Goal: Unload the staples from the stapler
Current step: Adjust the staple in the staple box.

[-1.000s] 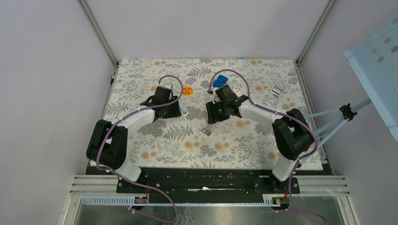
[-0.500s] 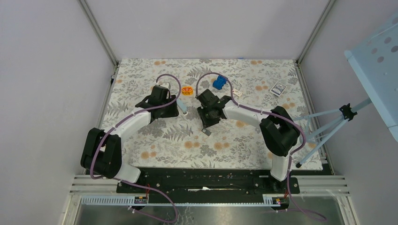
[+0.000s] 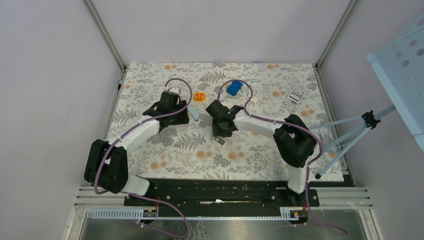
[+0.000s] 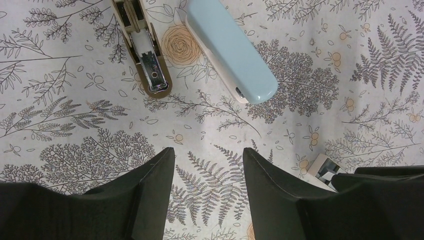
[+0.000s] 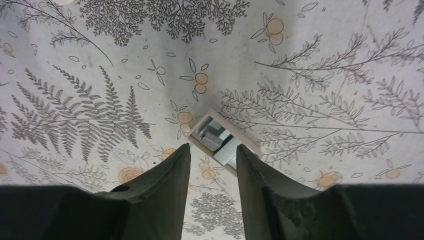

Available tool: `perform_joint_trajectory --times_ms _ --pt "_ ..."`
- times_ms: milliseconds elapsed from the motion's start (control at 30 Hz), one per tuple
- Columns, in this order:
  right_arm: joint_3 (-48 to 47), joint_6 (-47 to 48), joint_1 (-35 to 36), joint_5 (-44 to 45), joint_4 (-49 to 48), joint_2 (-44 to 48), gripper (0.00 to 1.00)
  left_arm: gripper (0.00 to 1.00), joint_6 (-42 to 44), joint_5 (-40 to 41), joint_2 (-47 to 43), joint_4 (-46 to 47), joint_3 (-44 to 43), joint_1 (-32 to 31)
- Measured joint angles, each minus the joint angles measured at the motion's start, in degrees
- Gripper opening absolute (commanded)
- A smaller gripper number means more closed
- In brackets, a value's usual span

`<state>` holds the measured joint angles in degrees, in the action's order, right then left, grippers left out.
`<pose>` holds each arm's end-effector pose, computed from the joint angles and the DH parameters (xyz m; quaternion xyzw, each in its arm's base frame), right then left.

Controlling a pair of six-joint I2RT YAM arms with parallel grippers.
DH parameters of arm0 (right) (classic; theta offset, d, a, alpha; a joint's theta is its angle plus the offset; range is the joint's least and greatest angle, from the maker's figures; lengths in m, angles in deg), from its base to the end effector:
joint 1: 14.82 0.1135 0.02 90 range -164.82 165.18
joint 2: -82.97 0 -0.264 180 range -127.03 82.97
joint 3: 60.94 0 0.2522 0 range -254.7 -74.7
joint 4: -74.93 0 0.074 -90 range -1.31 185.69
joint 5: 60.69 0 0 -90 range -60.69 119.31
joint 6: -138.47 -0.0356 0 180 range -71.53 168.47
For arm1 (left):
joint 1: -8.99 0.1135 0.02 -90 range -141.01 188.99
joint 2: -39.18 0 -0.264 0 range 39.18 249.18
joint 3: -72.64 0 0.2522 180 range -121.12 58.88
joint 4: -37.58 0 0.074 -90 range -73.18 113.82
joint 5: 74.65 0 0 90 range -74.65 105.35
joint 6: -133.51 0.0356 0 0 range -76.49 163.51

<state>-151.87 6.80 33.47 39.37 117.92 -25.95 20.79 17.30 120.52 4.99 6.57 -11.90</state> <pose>0.2697 0.2933 0.1900 -0.0338 0.9640 0.1164 0.2365 0.2780 -0.1048 0.2268 -0.0210 0.9328 -0.1188 0.3396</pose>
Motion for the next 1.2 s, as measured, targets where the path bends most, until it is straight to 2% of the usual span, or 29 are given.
perform_joint_trajectory --times_ms 200,367,800,1200 --pt "-0.02 -5.16 1.03 0.37 -0.02 -0.72 0.4 0.57 0.26 0.87 -0.52 -0.26 0.0 -1.05" --pt "-0.09 -6.71 1.05 0.33 -0.11 -2.71 0.39 0.57 0.48 2.08 -0.74 -0.85 0.0 -2.29" --pt "-2.6 -7.06 1.11 0.48 0.57 -5.16 0.26 0.58 0.92 4.11 -1.16 -1.09 -0.04 -3.98" --pt "-3.32 -5.44 1.16 2.84 2.38 -5.18 0.21 0.58 0.92 4.44 -1.16 -1.11 -0.04 -4.2"
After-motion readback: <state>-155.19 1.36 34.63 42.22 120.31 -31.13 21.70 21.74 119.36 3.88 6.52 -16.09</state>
